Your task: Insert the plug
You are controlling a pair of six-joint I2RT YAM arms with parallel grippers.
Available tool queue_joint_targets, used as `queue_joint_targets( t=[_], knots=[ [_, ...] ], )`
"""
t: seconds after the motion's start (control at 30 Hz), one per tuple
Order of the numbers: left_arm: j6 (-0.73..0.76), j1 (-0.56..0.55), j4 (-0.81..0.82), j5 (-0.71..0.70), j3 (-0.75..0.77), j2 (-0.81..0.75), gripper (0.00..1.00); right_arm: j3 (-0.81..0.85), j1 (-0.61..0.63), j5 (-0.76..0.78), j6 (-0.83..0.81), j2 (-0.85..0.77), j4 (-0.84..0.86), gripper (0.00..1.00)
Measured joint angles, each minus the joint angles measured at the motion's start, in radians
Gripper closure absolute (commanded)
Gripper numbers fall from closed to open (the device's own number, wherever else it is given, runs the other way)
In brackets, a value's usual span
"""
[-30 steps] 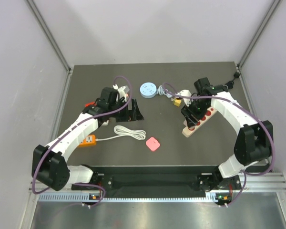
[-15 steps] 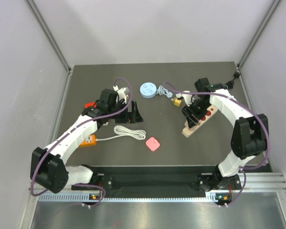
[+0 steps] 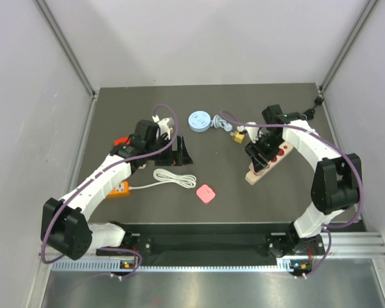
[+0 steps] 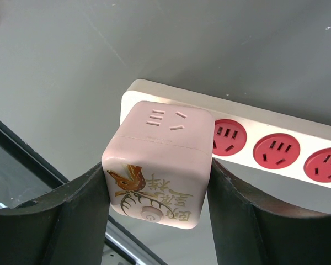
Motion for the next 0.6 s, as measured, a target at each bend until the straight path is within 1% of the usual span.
queue_joint_targets(
  t=[0.37, 0.6],
  knots=[
    [0.000, 0.000, 0.000, -0.001, 0.000, 0.000, 0.06, -0.001, -0.004, 0.010, 0.007, -0.027, 0.002, 1.00],
    [0.000, 0.000, 0.000, 0.000, -0.001, 0.000, 0.06, 0.000, -0.034, -0.009, 0.026, -0.061, 0.003, 1.00]
  ],
)
